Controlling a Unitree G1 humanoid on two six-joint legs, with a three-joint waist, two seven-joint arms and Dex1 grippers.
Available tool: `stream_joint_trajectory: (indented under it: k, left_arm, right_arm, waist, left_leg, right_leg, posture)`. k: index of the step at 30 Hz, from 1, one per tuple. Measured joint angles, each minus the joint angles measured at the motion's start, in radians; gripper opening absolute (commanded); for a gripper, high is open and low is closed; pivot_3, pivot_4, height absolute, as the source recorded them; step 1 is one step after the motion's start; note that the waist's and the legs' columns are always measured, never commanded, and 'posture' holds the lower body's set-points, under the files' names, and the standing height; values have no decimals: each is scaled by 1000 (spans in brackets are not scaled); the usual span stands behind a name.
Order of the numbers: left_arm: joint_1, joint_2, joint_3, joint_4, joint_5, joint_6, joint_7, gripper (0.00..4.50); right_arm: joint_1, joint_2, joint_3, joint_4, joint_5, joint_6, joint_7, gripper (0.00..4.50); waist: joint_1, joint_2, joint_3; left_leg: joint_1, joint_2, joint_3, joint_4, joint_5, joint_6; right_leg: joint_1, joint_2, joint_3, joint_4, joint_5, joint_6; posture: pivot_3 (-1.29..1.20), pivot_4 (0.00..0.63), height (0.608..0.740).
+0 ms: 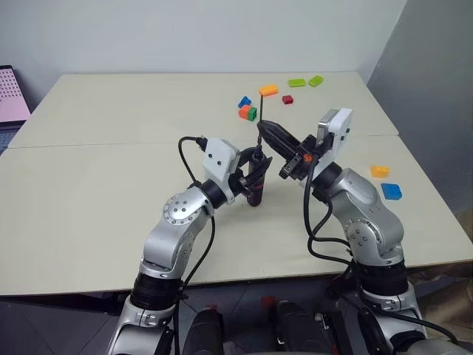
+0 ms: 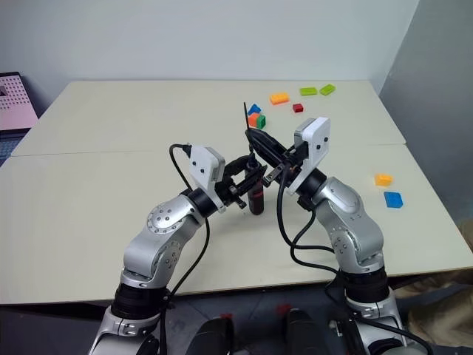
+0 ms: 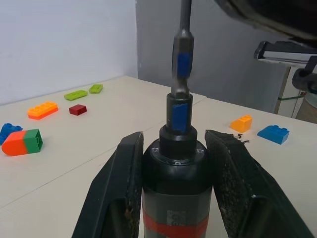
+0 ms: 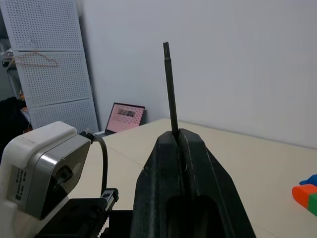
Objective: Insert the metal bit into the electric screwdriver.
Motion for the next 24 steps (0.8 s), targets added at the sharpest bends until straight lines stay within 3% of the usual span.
stream_joint_trajectory:
  k: [24]
  left_arm:
    - [10,1,-2,-6,6,-7,0,1597]
  right_arm:
    - [31,-51,41,-17,-39,82,-8,0]
  waist:
    - [0,0,0]
  left_leg:
    - [1,0,0,0,0,0]
  right_leg:
    - [1,0,0,-1,-2,-3]
  posture:
    - [0,150,740]
